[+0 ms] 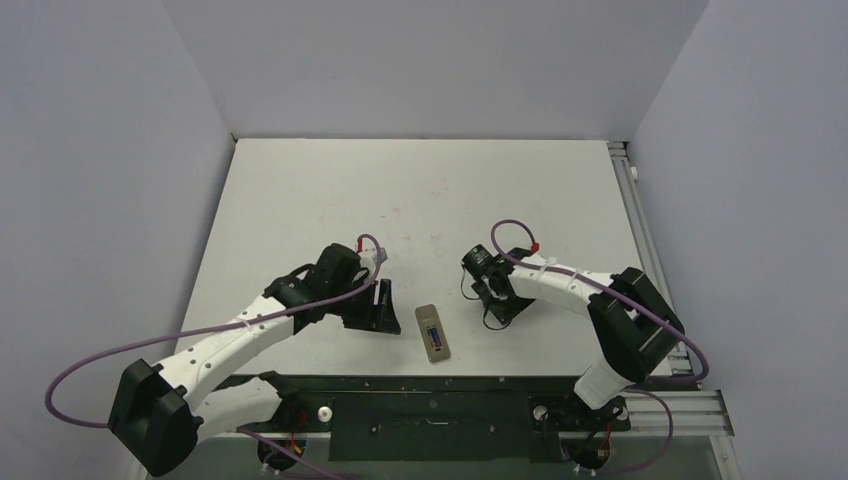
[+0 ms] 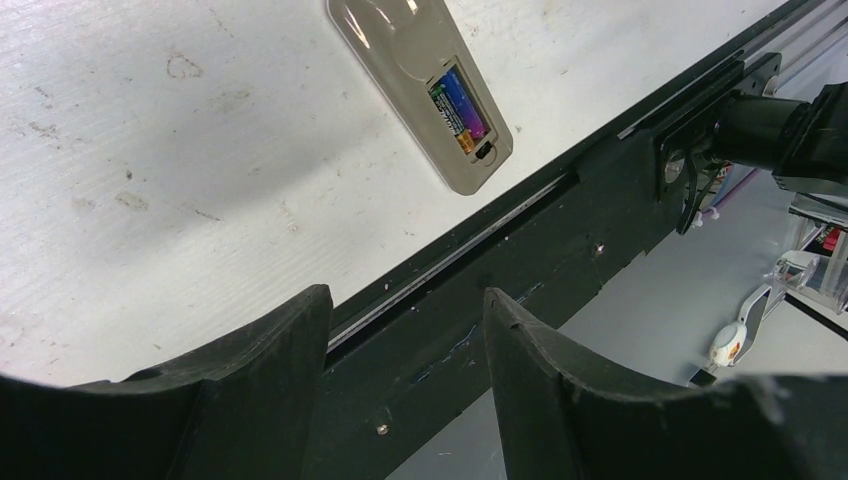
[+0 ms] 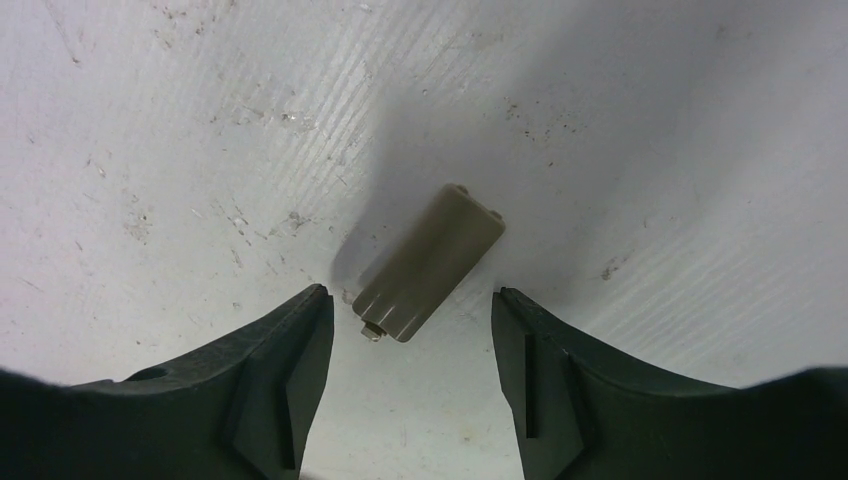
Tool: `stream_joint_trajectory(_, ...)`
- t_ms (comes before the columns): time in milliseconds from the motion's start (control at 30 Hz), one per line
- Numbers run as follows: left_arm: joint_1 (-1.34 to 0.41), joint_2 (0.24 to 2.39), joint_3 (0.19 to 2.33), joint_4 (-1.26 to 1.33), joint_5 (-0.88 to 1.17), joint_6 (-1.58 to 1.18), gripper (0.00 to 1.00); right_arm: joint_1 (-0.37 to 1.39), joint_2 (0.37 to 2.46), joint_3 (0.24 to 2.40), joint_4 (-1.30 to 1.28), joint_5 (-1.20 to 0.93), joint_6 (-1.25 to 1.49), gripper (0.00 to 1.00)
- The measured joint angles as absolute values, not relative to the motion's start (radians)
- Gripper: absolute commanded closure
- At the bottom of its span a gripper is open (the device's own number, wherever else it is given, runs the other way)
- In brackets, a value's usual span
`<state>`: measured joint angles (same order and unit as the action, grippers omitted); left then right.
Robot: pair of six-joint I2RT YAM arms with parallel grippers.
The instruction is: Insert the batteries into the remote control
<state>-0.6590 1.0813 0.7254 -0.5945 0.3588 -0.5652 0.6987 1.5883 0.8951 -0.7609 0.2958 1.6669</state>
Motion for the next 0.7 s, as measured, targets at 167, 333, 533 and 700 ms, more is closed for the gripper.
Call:
stream_joint_trajectory(167,-0.659,1.069,0.725,-0.595,0.368,-0.564,0.46,0.689,1.611,0.918,-0.768,0.294,1.682,0.46)
stream_joint_trajectory(333,-0.659,1.064,0.725,-0.594,0.373,-0.564,0.45,0.678,1.621,0.927,-0.772,0.290,1.689,0.52)
stream_joint_trajectory(533,-0.659,1.060,0.725,-0.594,0.375,-0.564,0.45,0.675,1.639,0.941,-0.781,0.289,1.687,0.59)
stream_joint_trajectory(700,-0.660,1.053,0.725,-0.593,0.375,-0.563,0.45,0.675,1.663,0.965,-0.802,0.289,1.673,0.62)
